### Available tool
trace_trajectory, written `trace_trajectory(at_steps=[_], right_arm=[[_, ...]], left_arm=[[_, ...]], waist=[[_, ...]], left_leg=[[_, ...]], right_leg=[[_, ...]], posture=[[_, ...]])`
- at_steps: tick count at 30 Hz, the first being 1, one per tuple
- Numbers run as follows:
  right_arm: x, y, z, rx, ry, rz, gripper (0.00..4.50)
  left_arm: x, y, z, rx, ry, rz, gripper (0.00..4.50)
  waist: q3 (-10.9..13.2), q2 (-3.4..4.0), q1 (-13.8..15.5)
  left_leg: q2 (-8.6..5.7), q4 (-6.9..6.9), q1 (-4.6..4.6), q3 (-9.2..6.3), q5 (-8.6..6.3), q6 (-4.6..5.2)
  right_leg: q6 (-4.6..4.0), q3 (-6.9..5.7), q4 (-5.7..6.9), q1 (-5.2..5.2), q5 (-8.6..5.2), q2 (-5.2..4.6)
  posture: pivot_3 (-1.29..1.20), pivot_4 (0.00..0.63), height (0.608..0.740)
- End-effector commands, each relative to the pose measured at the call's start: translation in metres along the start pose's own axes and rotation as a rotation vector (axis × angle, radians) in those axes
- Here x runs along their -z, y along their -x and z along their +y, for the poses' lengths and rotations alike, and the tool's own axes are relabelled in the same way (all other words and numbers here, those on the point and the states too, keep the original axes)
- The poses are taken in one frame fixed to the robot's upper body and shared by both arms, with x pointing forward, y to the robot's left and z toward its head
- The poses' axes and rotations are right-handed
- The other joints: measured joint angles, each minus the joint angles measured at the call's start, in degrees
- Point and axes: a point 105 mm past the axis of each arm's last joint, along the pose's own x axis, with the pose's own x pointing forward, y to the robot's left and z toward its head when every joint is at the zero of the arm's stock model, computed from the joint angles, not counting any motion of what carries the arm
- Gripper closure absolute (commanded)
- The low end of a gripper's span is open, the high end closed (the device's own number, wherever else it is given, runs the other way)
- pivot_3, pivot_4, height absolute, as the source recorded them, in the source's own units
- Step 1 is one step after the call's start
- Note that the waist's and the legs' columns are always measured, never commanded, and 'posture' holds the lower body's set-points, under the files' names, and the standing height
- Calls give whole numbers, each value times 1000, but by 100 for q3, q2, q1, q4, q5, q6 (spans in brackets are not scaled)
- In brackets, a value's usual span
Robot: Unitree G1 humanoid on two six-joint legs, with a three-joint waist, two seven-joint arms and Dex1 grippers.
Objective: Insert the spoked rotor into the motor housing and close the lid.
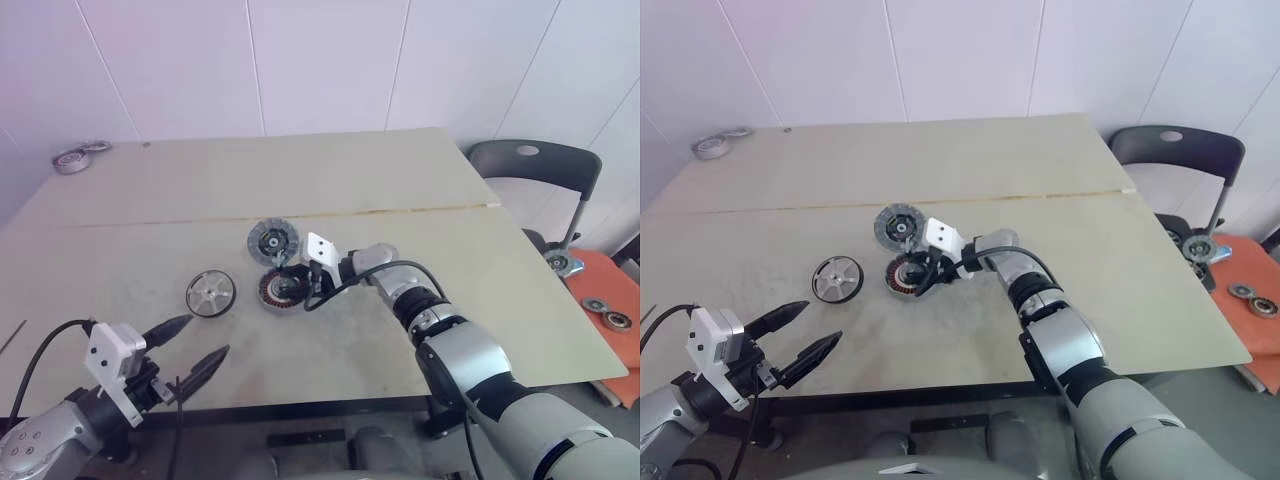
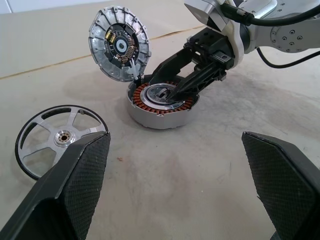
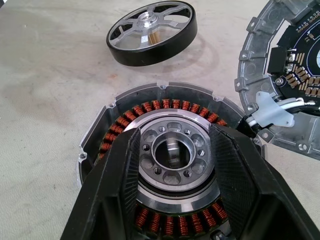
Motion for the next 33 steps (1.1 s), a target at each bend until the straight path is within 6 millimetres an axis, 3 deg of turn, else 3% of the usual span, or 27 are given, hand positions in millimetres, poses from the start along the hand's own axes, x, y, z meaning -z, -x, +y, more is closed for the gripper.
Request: trace_trajectory(at_steps=[1,7,10,15,25,33], right_arm=[[-8,3,-6,24,22,-10,2197],[-29,13,-10,-31,-62,-108,2197],[-34,17,-10,-54,-56,-127,2888],[-35,22,-10,-58,-48,-144,4475],[-20,6,7,-122,-32,-71,4475],[-21,-3,8,-96,-3,-69,4475]], left_arm=[[-6,-1,0,3,-34,-23,0],[-7,-2,1,4,-38,-26,0],[-6,-3,1,5,-37,-28,0],[-5,-2,2,4,-34,-24,0],[-6,-3,2,6,-38,-27,0],[-7,-3,0,-1,-34,-30,0]], waist=[[0,0,0],[1,1,1],[1,2,0],[1,1,0],[1,1,-1],[1,1,1]], left_leg=[[0,0,0,0,0,0],[0,0,-3,0,0,0],[0,-1,-2,0,0,0],[0,-1,-3,0,0,0],[0,-1,-3,0,0,0],[0,-1,-4,0,0,0]], right_leg=[[0,0,0,0,0,0],[0,0,0,-2,0,0],[1,0,0,-2,0,0],[1,0,0,-3,0,0],[0,0,0,-4,0,0],[1,0,0,-4,0,0]], posture=[[0,0,740],[0,0,740],[0,0,740],[0,0,740],[0,0,740],[0,0,740]])
